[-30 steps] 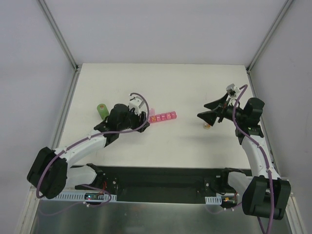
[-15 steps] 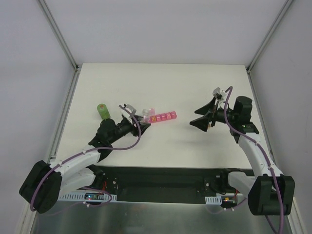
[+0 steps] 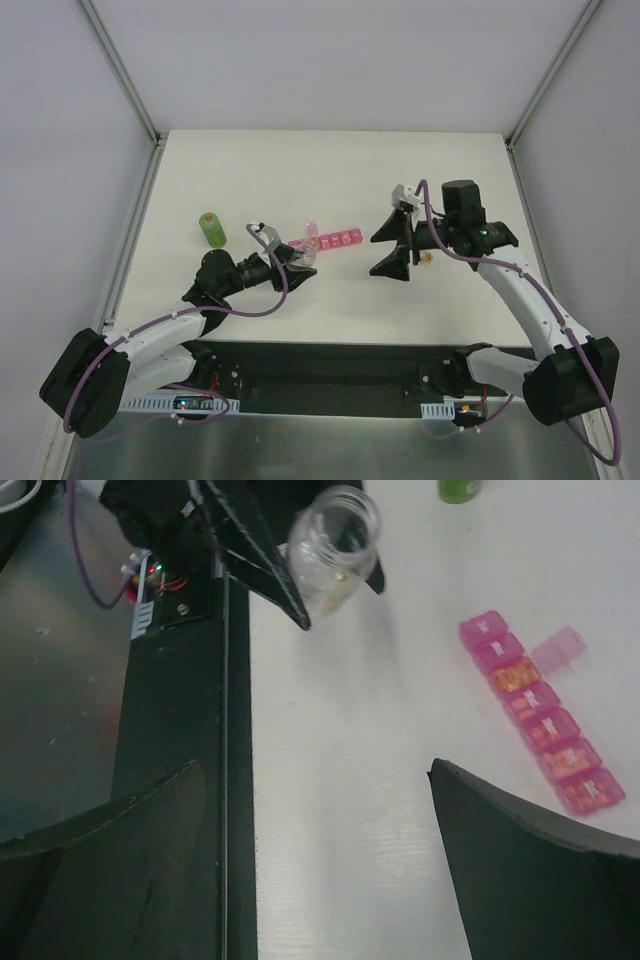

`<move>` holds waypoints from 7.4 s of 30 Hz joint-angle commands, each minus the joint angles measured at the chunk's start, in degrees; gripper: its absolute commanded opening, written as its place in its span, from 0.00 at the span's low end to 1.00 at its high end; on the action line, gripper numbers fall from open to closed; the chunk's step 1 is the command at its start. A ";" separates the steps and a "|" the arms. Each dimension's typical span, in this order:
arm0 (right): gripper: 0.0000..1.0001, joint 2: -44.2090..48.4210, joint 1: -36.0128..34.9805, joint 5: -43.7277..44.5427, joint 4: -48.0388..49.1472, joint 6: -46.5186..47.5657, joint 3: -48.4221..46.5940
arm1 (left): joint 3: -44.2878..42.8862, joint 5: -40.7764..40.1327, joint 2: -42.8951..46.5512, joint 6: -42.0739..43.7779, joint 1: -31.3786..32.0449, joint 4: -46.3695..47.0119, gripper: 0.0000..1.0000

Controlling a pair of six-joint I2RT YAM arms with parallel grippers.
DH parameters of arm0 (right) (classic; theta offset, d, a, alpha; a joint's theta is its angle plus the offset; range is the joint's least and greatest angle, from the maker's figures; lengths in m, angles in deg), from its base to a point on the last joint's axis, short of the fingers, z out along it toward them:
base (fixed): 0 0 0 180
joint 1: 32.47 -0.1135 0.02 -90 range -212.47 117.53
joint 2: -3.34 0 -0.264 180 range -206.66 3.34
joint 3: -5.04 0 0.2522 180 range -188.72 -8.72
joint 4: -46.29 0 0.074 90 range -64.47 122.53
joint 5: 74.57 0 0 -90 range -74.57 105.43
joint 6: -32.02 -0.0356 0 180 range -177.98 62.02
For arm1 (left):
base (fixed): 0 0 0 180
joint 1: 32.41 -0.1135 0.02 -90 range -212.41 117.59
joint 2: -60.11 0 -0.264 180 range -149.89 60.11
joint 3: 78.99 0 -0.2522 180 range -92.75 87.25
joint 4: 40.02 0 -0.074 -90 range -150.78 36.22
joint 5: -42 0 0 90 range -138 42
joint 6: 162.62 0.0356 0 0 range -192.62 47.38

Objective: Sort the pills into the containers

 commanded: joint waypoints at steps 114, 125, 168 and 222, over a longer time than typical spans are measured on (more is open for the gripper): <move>0.25 -33.20 -17.01 24.05 -2.50 -18.85 -27.22 | -24.83 -32.48 10.81 7.93 -3.44 -66.78 0.91; 0.26 -47.02 -18.16 30.56 -6.19 -18.50 -38.82 | -25.09 -32.15 9.84 9.43 -3.97 -67.40 0.91; 0.47 -61.62 -16.14 17.99 -6.46 -21.40 -52.55 | -25.36 -28.81 4.92 9.60 -5.02 -67.93 0.90; 0.44 -60.47 -12.97 14.56 1.62 -33.79 -48.32 | -44.34 -5.95 -41.84 16.28 -5.46 -61.42 0.68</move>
